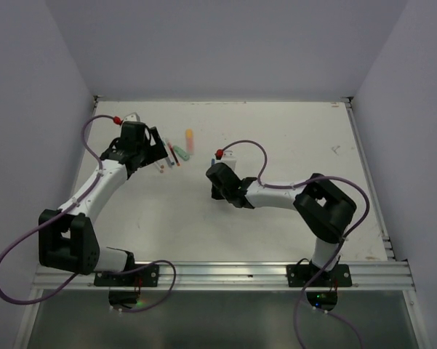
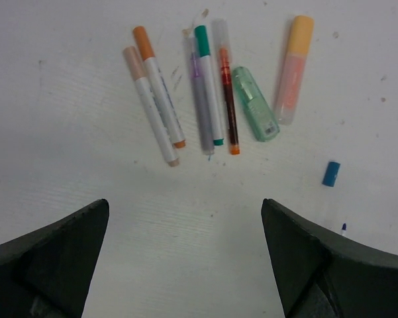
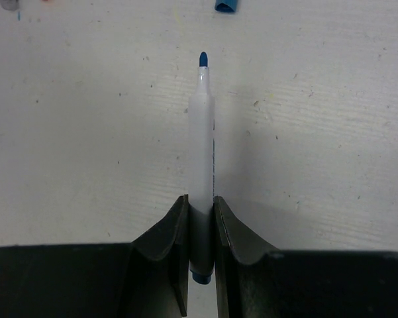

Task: Open the pen caps

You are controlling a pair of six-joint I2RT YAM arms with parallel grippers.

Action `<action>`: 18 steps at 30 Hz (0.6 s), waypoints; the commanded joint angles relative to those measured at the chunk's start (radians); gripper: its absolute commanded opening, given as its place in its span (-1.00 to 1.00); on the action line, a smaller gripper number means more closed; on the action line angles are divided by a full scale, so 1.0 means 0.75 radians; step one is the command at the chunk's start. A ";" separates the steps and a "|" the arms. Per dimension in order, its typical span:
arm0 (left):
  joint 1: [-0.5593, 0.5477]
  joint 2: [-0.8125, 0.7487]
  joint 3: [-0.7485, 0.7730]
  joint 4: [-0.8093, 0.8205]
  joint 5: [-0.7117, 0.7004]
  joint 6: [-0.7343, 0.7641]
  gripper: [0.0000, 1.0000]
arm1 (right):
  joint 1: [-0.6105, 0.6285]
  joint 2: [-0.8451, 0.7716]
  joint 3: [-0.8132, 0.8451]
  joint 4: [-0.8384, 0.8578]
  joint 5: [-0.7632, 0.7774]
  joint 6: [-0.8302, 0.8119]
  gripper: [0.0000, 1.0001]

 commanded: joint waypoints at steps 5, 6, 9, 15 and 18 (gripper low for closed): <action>0.082 -0.077 -0.074 0.074 -0.003 0.080 1.00 | 0.006 0.129 0.143 -0.158 0.114 0.143 -0.80; 0.084 -0.077 -0.074 0.082 0.001 0.080 1.00 | 0.006 0.141 0.158 -0.166 0.112 0.157 -0.80; 0.094 -0.067 -0.066 0.090 0.017 0.080 1.00 | 0.004 0.182 0.174 -0.170 0.108 0.165 -0.77; 0.107 -0.067 -0.076 0.092 0.017 0.083 1.00 | 0.006 0.248 0.217 -0.211 0.122 0.188 -0.67; 0.113 -0.065 -0.080 0.092 0.015 0.083 1.00 | 0.006 0.260 0.215 -0.219 0.127 0.212 -0.56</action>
